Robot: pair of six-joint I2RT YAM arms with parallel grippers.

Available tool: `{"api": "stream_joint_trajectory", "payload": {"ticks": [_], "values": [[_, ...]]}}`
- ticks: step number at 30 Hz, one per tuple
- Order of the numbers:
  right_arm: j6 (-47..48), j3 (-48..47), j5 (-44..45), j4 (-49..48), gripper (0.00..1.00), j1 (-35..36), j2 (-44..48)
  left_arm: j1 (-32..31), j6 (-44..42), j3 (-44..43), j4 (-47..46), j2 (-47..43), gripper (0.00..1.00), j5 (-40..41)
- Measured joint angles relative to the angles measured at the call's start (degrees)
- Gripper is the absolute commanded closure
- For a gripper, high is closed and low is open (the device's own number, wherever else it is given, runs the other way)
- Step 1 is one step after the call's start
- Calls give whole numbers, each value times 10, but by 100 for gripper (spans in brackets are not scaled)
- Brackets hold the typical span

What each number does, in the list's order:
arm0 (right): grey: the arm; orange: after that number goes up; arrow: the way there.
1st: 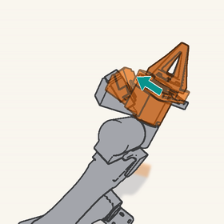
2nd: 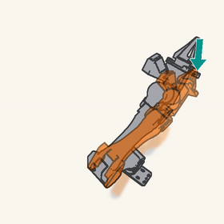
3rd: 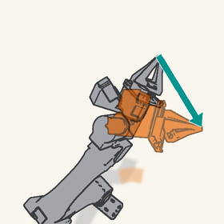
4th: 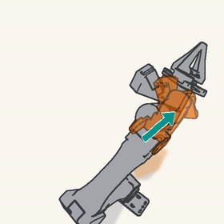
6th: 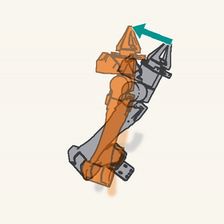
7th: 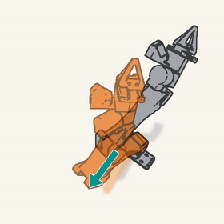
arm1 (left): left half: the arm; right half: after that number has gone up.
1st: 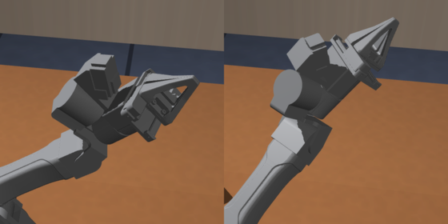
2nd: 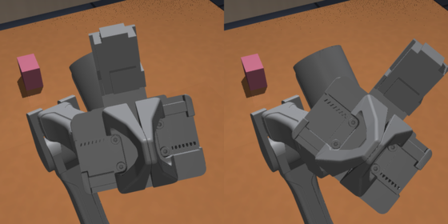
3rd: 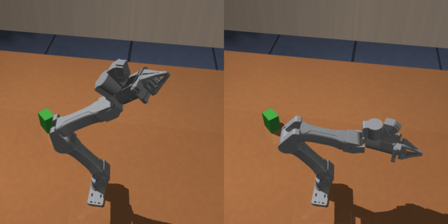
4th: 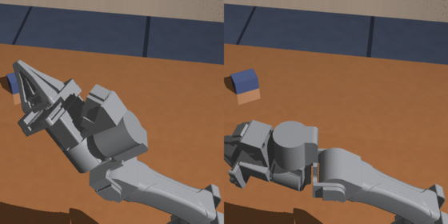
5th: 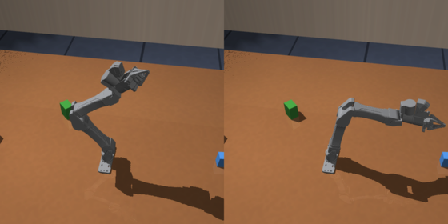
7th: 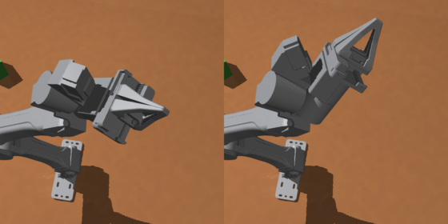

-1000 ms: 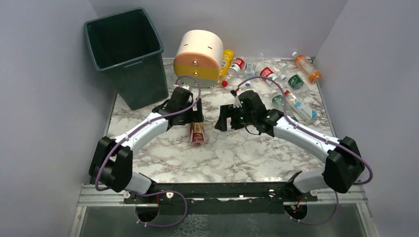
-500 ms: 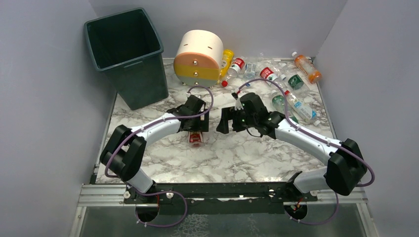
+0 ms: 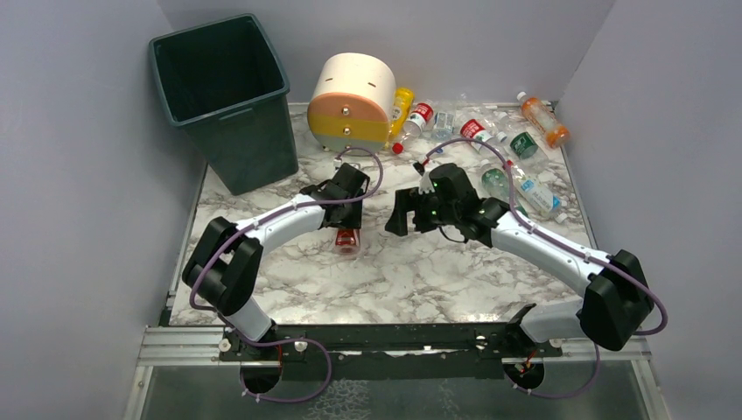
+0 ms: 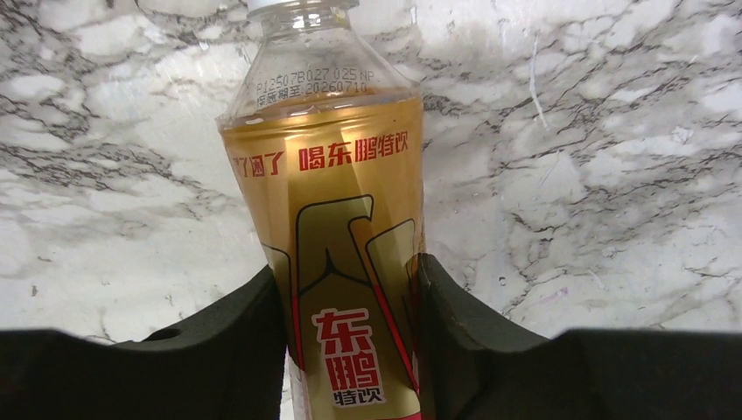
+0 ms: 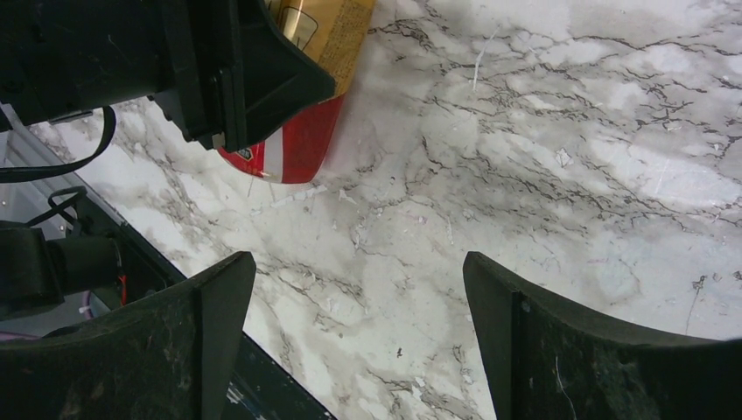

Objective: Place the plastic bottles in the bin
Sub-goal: Pick up the plastic bottle at the center of the board, then place the plastic bottle in the trash bin.

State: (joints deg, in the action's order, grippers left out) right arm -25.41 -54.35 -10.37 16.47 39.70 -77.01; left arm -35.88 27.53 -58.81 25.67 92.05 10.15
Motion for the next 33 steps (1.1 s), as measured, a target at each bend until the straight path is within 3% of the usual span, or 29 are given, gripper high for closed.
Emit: {"api": "stream_joint_trajectory", "payload": {"ticks": [14, 33], "values": [[2, 0, 0, 1, 8, -5, 14, 12, -44, -154, 60, 1, 60, 30], [4, 0, 0, 4, 8, -5, 24, 177, -124, -510, 123, 50, 61, 8]]}}
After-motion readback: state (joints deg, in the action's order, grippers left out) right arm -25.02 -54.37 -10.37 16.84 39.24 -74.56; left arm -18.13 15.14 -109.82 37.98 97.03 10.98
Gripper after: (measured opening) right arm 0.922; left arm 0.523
